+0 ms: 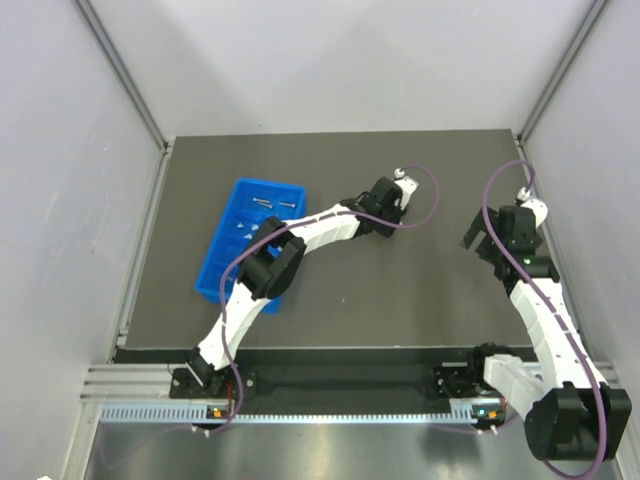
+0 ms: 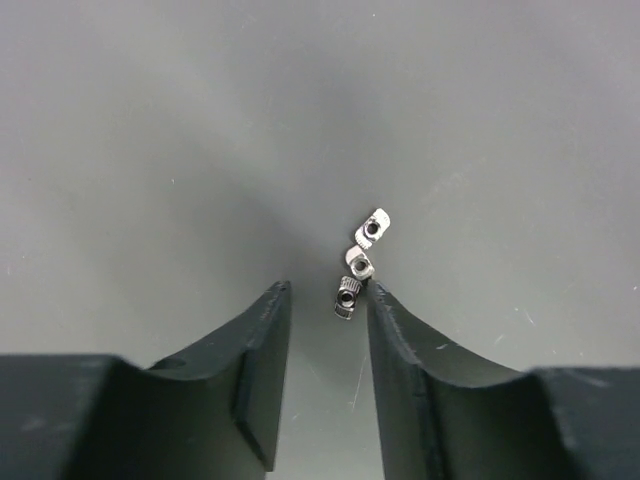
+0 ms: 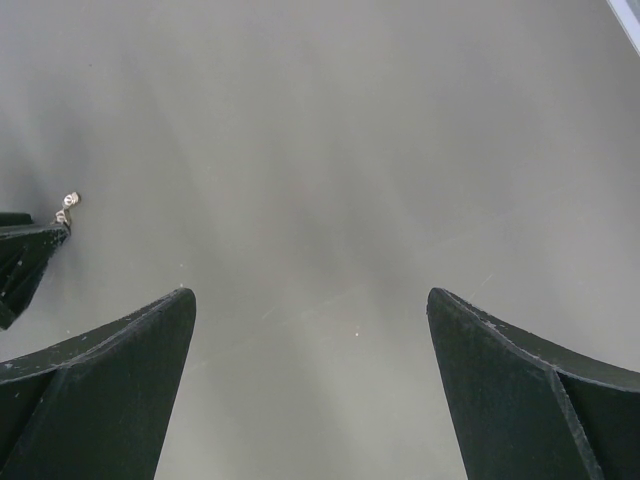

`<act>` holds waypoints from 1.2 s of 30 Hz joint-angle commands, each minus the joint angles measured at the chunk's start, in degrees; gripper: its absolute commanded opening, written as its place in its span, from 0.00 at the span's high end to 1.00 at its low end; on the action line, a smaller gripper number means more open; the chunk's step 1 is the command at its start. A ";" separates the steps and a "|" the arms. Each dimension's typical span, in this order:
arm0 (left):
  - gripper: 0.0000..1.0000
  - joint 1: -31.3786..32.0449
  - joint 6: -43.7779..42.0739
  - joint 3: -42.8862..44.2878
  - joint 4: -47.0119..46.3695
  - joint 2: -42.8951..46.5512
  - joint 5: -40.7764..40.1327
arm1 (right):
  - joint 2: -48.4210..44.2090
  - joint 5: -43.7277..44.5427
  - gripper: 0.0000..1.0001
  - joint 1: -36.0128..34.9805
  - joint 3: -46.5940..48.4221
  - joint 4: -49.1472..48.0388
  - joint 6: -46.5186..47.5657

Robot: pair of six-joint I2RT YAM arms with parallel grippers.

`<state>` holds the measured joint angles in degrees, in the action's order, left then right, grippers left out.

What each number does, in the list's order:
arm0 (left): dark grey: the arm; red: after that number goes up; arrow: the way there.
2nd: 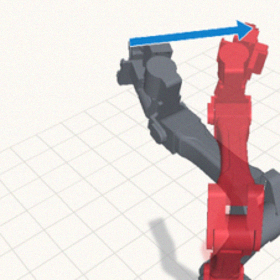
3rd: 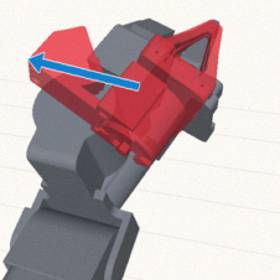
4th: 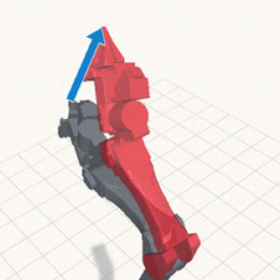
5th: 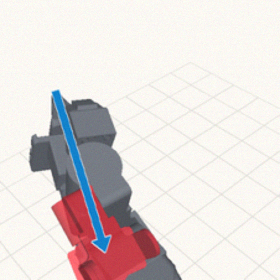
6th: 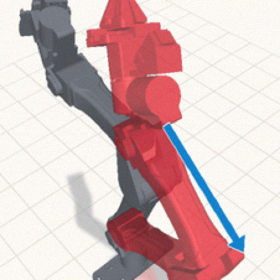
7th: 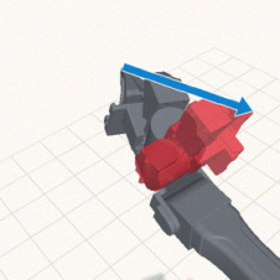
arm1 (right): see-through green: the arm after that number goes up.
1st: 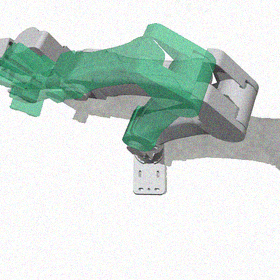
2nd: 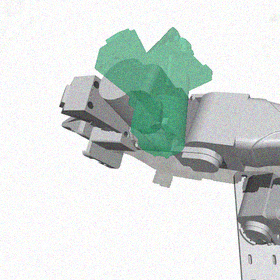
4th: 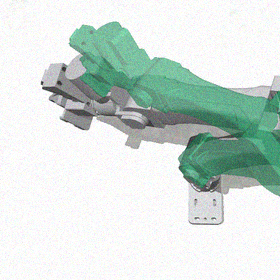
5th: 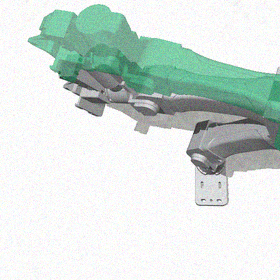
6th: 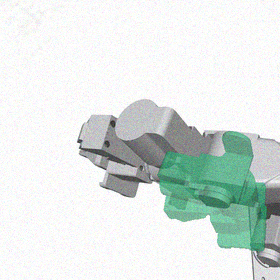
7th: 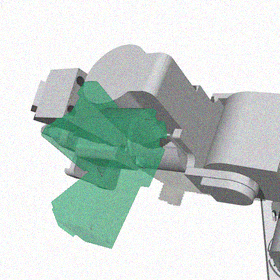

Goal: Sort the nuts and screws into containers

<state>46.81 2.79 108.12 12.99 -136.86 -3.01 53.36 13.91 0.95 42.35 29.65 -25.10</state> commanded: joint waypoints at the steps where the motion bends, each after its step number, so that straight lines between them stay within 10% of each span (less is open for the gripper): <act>1: 0.60 -0.23 -1.11 1.66 0.72 -1.75 0.46 | -0.28 1.56 0.00 0.72 0.63 -0.21 0.23; 18: 0.99 -0.40 7.39 -2.89 2.91 4.74 -6.03 | -1.16 2.26 0.00 0.81 0.89 0.41 -0.03; 36: 0.99 -10.32 46.59 -42.62 27.51 60.81 -38.13 | -0.98 1.12 0.00 0.81 0.02 0.23 -0.12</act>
<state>39.66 40.80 70.91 29.26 -80.60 -34.83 52.95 15.07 1.06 42.35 30.04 -25.15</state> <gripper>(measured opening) 0.054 0.996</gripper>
